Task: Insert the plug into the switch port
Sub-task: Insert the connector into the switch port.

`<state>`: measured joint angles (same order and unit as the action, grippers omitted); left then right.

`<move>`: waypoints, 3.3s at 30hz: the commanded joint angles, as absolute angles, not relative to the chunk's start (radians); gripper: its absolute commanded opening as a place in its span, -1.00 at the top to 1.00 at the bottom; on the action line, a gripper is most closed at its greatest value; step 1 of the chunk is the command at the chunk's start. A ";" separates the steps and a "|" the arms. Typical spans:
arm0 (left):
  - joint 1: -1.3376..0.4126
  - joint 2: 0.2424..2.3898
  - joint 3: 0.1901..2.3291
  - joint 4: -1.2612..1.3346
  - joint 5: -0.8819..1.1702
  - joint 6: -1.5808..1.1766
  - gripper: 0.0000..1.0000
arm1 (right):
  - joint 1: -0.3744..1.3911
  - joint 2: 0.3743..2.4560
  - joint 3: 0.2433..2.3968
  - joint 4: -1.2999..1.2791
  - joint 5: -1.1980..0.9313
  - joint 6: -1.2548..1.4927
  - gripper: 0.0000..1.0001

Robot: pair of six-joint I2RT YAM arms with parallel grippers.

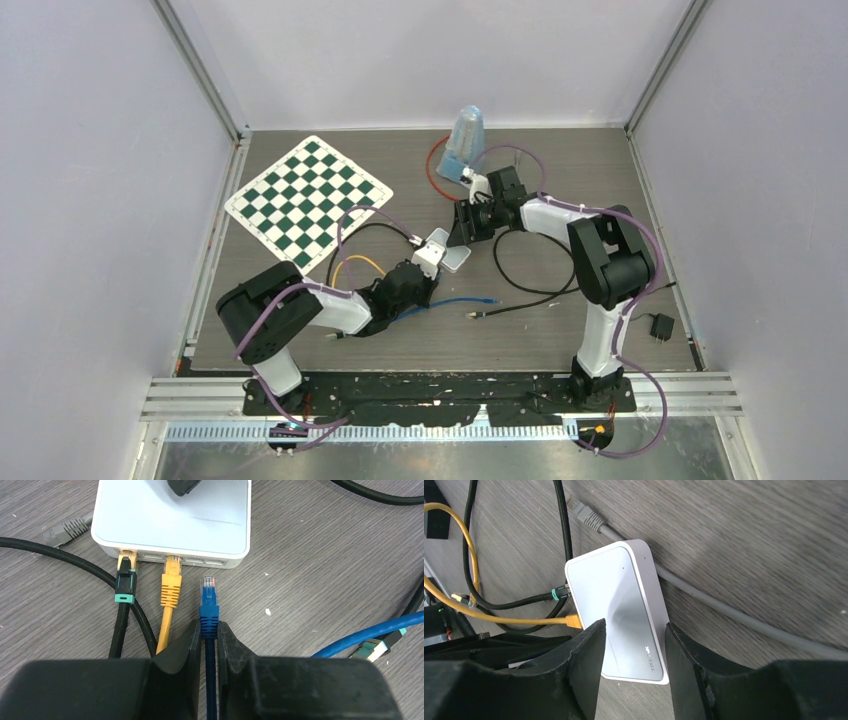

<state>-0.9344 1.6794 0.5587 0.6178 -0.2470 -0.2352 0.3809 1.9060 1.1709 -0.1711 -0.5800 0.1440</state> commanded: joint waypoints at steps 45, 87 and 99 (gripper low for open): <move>-1.005 1.710 0.484 0.887 -0.330 -0.116 1.00 | 0.387 2.002 1.260 -0.344 -0.777 -0.025 0.05; -1.005 1.621 0.524 0.754 -0.320 -0.311 1.00 | 0.374 1.873 1.053 -0.141 -0.740 0.154 -0.05; -1.004 1.662 0.527 0.776 -0.299 -0.330 1.00 | 0.374 1.862 1.019 -0.115 -0.749 0.173 0.07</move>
